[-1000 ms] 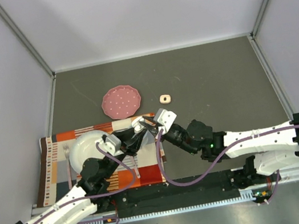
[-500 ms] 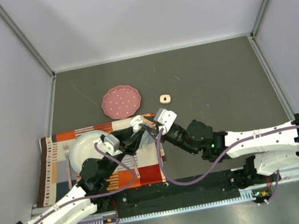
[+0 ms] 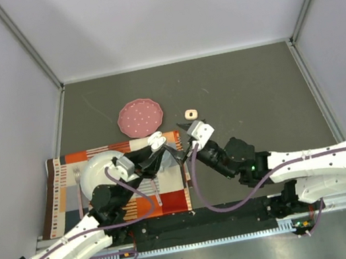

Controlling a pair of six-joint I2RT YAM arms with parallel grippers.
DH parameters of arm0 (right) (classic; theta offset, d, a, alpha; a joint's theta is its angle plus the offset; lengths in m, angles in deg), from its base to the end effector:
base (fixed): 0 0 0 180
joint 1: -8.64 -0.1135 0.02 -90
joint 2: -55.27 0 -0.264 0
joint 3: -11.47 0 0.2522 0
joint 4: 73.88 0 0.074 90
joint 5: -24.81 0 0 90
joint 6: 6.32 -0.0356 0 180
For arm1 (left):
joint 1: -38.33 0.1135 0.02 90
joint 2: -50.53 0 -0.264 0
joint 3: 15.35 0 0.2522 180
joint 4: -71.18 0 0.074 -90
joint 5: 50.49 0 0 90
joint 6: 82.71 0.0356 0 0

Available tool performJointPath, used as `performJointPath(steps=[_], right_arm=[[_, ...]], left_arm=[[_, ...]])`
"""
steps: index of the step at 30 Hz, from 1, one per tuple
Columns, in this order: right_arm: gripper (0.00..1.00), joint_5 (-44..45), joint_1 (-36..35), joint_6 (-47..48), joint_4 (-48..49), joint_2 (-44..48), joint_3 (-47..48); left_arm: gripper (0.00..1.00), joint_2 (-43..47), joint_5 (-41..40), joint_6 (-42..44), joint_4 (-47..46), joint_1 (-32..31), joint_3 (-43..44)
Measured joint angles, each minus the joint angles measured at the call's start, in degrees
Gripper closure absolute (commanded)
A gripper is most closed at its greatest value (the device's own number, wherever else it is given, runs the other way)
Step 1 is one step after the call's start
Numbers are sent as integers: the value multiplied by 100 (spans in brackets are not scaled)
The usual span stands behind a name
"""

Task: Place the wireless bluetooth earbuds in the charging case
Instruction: Close the charging case with the earbuds.

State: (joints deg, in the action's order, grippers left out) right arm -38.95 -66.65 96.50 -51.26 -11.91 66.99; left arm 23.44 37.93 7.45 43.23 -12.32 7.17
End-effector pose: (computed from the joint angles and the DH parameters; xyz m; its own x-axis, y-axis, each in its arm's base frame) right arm 0.0834 0.2558 0.3260 0.2151 0.0356 -0.9759 -0.7277 0.6723 -0.1359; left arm 0.0876 -0.1053 0.2571 0.2537 -0.3050 -0.9179 0.7562 0.6542 -0.0084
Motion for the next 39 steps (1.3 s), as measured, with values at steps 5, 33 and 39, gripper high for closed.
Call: performJointPath(steps=[5,33,39], right_arm=[[24,203,0,9,94,345,-192],[8,-925,1591,-3554,-3965,898,1539],[8,-1285,1731,-3954,-4476,686,1735]], left_arm=[[100,24,0,0,-157,0,2],[100,-391,997,129,-20,0,306],[100,-562,1493,122,-22,-2,479]])
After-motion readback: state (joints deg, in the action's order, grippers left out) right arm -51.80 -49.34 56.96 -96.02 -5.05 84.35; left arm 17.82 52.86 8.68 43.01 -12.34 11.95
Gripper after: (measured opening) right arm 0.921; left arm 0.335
